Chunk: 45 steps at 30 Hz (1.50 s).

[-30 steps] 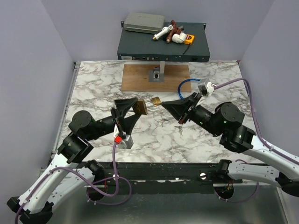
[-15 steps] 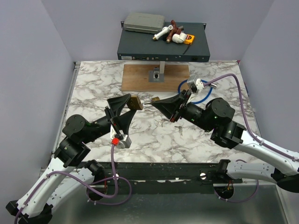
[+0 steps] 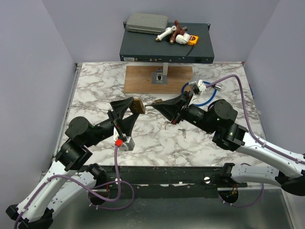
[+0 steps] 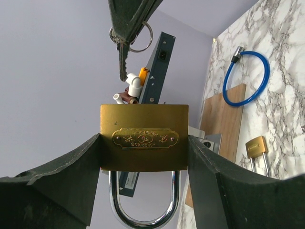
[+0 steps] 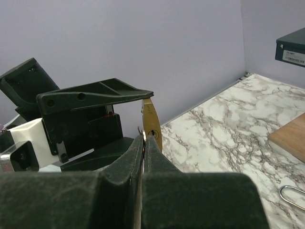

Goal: Unlock with the key

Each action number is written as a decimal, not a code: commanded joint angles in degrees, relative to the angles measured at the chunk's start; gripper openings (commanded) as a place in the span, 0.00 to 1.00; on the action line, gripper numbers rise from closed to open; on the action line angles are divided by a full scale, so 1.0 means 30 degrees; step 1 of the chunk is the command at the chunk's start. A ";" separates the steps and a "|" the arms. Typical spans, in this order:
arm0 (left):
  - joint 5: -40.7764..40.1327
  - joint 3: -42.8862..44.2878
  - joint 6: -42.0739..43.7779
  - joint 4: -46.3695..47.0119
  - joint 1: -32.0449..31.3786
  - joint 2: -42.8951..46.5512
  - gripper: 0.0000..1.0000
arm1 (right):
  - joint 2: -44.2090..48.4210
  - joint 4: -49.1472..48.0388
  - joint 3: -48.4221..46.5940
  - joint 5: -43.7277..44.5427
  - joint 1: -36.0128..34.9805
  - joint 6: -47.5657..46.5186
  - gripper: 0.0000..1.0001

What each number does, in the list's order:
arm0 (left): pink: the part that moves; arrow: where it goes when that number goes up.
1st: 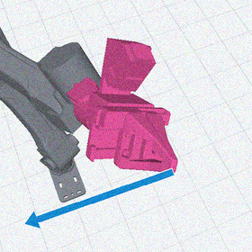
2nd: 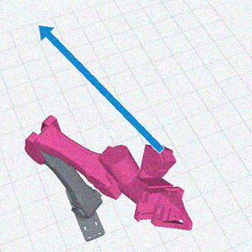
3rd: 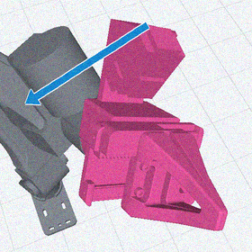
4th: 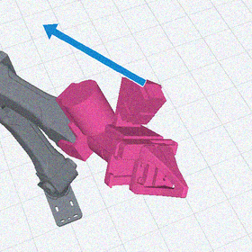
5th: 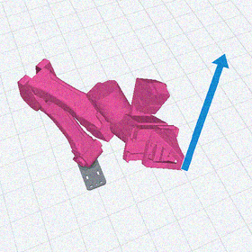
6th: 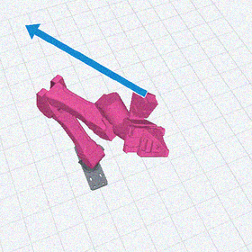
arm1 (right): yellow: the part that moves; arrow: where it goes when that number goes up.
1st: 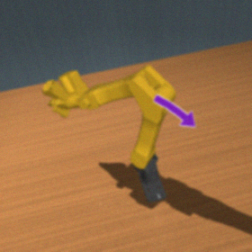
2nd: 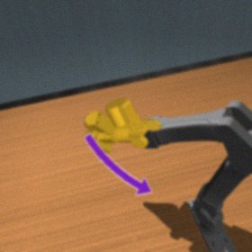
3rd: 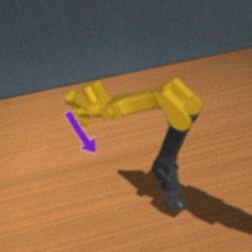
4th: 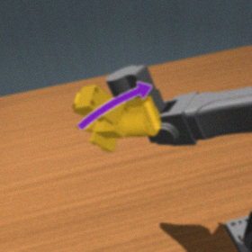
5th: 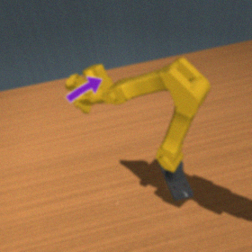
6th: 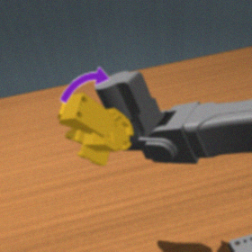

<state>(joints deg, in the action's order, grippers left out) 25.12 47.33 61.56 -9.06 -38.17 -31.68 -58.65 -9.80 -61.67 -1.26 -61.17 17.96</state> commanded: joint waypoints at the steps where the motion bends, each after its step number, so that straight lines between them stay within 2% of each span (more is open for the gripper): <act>1: -0.0369 0.0919 -0.0010 0.1876 -0.0137 0.0179 0.00 | -0.0344 -0.0831 -0.0157 -0.0486 -0.0015 0.0134 0.01; 45: -0.0109 0.1595 -0.0618 0.1701 -0.0371 0.0166 0.00 | -0.0310 -0.1348 0.1037 0.0341 -0.0009 0.0317 0.01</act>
<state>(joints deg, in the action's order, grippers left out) 24.56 48.51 59.86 -9.47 -38.92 -32.42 -59.83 -12.45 -59.48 -1.56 -61.17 19.07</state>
